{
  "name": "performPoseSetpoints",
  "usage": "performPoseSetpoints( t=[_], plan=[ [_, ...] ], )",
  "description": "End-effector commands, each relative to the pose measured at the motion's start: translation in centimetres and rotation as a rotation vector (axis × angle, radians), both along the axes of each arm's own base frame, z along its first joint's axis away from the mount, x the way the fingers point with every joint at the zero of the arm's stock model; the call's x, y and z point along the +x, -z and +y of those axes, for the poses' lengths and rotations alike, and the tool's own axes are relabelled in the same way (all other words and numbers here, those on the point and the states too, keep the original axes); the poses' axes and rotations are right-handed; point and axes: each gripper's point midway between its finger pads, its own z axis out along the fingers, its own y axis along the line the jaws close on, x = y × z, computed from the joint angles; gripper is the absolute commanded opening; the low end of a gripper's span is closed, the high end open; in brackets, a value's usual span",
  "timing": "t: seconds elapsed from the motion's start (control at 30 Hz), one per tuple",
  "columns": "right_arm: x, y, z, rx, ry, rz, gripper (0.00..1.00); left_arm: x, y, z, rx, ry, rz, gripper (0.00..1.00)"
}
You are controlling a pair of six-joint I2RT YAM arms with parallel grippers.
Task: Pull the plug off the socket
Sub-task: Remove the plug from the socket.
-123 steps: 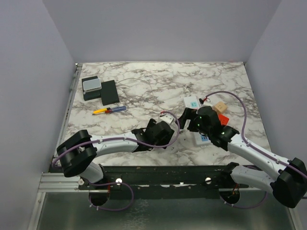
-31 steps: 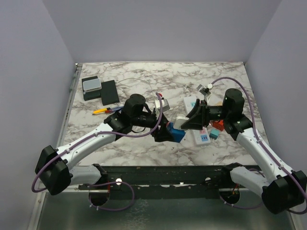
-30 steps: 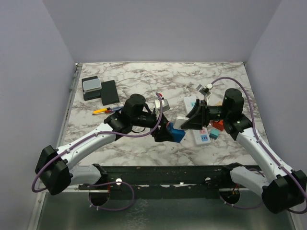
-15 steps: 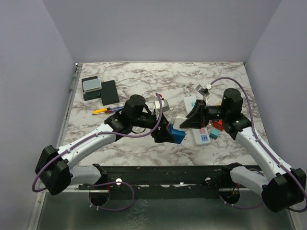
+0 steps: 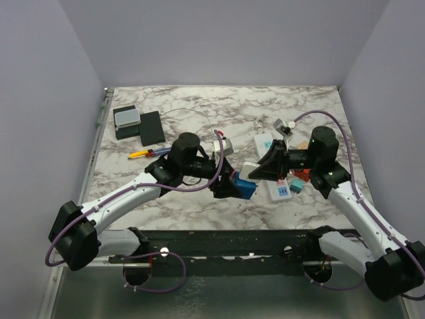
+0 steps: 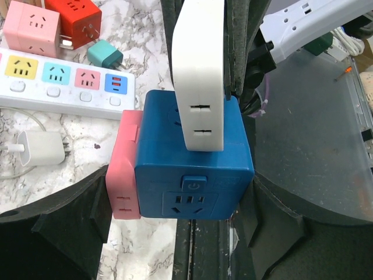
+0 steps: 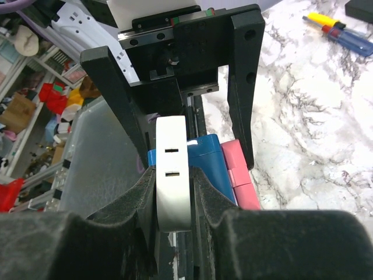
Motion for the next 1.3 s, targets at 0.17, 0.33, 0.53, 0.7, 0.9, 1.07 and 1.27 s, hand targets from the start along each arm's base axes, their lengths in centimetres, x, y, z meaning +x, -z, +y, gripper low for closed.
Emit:
performPoseSetpoints(
  t=[0.17,0.33,0.53,0.7,0.9,1.07,1.27],
  plan=[
    [2.4,-0.9,0.3,0.004,0.102,-0.098,0.01,-0.2,0.3,0.0,-0.011,0.020,-0.004,0.00],
    [1.8,-2.2,0.3,0.023,0.073,-0.139,0.01,-0.1,0.8,0.0,0.002,0.015,0.002,0.00],
    [1.4,-2.8,0.2,0.031,0.072,-0.160,0.01,0.1,1.1,0.0,0.011,0.013,0.010,0.00],
    [1.2,-3.3,0.0,0.043,0.095,-0.179,0.01,0.1,1.6,0.1,0.023,0.009,0.017,0.00],
    [0.8,-4.1,-0.1,0.056,0.083,-0.199,0.01,0.3,2.2,0.1,0.040,0.007,0.020,0.00],
    [0.4,-4.7,-0.1,0.069,0.070,-0.215,0.01,0.2,2.4,0.2,0.044,0.007,0.024,0.00],
    [0.2,-4.8,-0.1,0.071,0.060,-0.216,0.01,0.2,2.5,0.2,0.044,0.008,0.023,0.00]
  ],
)
